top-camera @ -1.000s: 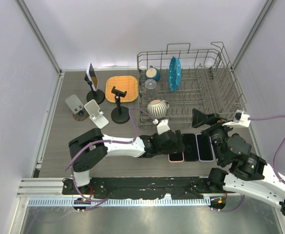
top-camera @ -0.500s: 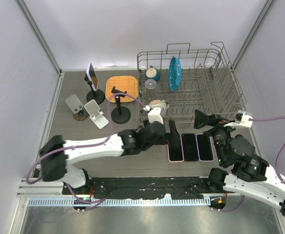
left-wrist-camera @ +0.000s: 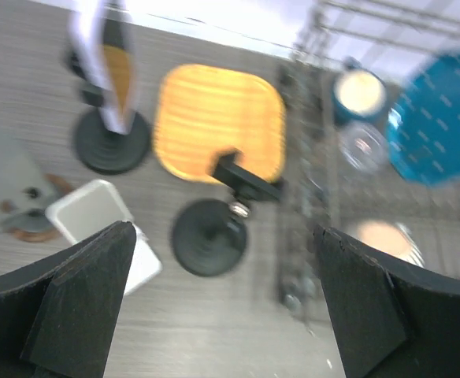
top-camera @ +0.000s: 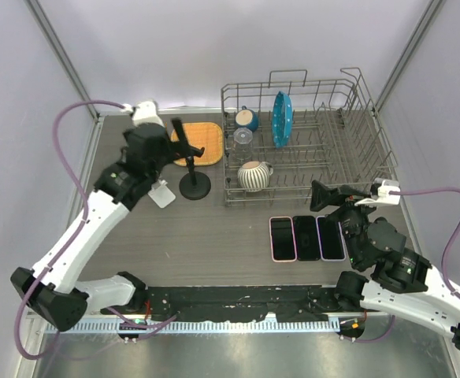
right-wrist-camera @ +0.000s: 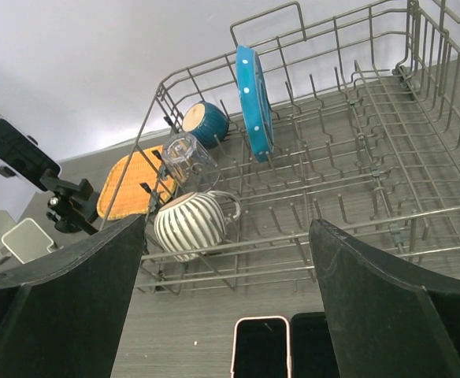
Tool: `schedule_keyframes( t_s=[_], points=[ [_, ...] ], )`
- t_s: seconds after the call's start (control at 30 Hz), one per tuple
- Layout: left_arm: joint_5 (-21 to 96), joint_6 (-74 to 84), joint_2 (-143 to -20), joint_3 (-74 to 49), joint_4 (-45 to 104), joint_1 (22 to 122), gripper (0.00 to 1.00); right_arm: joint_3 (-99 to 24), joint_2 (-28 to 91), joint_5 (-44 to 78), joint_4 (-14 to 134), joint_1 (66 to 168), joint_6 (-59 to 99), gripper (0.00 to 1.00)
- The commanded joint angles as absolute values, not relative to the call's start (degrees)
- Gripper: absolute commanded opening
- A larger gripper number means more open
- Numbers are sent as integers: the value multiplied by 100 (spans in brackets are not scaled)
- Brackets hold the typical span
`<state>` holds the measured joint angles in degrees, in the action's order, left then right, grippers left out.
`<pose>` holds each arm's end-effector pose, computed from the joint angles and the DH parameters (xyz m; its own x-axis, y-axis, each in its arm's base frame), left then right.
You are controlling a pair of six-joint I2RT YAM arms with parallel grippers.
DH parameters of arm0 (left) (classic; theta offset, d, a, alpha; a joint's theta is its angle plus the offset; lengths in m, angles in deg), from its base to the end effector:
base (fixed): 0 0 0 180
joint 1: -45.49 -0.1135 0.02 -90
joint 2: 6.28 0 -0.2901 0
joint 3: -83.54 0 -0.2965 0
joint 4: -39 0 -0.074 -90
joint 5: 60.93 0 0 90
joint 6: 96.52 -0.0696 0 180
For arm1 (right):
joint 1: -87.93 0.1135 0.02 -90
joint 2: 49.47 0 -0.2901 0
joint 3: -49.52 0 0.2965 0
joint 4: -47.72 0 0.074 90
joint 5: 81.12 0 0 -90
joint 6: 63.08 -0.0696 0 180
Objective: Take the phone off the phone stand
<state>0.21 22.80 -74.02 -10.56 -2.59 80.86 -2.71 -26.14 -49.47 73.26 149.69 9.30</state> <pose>0.2769 -0.1553 0.4207 -0.3541 -0.2746 -0.8940 -0.0316 0.9589 -0.2820 0.1106 0.0808 0.3782 0.0082 0.3510 -0.9363 -0.0657 0.9345 0.3497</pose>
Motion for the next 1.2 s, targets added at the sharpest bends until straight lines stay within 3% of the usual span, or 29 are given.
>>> schedule_keyframes(
  t_s=[0.0, 0.2, 0.57, 0.77, 0.87, 0.97, 1.17],
  points=[
    [1059, 1703, -7640, -517, -476, 6348, 100, -241, -2434, -4764, 7179, 14972, 1128, 90],
    [1992, 1695, -8651, 11, 94, 5052, 97, -241, -2319, -4632, 7170, 14972, 1154, 90],
    [2459, 352, -9864, 566, 1166, 4892, 93, -206, -2267, -4562, 7099, 14972, 1189, 88],
    [2617, 113, -10137, 469, 1422, 4892, 75, -206, -2109, -4509, 7082, 14980, 1207, 87],
    [2740, -54, -10172, 425, 1536, 4909, 56, -215, -2038, -4465, 7082, 14972, 1216, 87],
    [2802, -212, -10216, 417, 1580, 4927, 46, -215, -2021, -4447, 7082, 14972, 1224, 87],
    [2697, -256, -10374, 460, 1598, 4935, 34, -215, -2003, -4456, 7082, 14972, 1216, 87]
  ],
)
